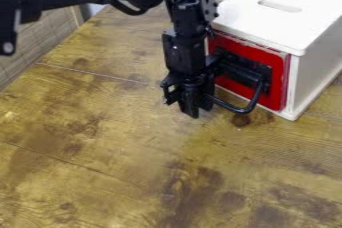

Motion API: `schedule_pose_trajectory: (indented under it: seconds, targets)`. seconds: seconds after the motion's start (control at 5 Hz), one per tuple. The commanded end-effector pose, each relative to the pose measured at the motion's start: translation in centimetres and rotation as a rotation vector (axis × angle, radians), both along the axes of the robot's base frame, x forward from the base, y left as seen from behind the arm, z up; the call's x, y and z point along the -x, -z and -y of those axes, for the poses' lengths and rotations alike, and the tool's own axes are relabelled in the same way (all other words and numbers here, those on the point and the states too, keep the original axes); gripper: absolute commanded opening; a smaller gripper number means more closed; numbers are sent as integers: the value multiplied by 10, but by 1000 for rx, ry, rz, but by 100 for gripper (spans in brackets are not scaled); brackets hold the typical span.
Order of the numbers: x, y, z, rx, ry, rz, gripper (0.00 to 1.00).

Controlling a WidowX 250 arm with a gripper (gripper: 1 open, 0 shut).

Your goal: Open the drawer

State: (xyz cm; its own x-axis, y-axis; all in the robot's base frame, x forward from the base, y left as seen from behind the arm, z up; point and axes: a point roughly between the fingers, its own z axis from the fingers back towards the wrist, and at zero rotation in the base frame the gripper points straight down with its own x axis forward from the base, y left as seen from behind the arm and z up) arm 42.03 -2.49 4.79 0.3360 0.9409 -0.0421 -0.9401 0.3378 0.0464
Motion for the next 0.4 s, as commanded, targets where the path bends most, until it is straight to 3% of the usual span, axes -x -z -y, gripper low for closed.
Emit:
schedule_pose_trajectory:
  seconds: [0.0,0.2]
  targets:
    - [-7,-33,-5,-23,-54,124,0]
    - [5,-39,-5,-25,-47,123,0]
